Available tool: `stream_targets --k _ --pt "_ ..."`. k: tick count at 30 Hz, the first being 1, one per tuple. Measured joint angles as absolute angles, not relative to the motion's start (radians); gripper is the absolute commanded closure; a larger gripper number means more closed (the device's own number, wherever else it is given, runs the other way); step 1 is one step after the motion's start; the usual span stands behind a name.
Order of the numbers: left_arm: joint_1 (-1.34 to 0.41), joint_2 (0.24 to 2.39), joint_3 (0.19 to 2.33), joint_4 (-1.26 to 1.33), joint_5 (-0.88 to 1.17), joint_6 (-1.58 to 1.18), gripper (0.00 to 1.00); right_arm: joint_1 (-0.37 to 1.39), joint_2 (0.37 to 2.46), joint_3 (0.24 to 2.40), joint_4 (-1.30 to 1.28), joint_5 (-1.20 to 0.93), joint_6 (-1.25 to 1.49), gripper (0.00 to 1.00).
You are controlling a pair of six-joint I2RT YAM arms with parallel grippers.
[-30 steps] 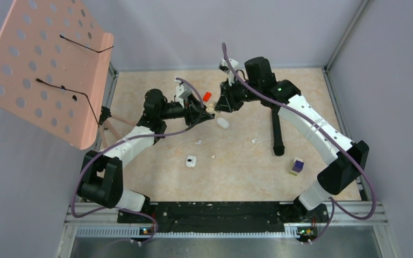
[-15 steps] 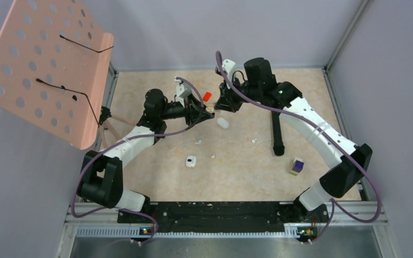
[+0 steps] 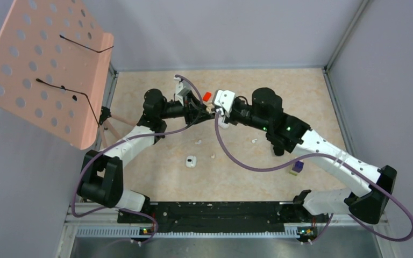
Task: Insert the wireless bluetooth earbuds into the charging case
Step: Place the earbud in the charging case.
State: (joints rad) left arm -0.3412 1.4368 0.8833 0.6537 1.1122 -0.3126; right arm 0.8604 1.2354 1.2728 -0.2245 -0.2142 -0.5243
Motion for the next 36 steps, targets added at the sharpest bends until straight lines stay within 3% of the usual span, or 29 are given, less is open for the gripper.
stream_targets --k 11,36 --pt "-0.34 1.456 0.889 0.751 1.166 -0.435 1.0 0.871 1.238 1.197 -0.028 -0.06 -0.752 1.0" --pt "-0.335 1.467 0.898 0.839 1.182 -0.525 1.0 0.909 1.245 1.126 0.016 -0.114 -1.003 1.0"
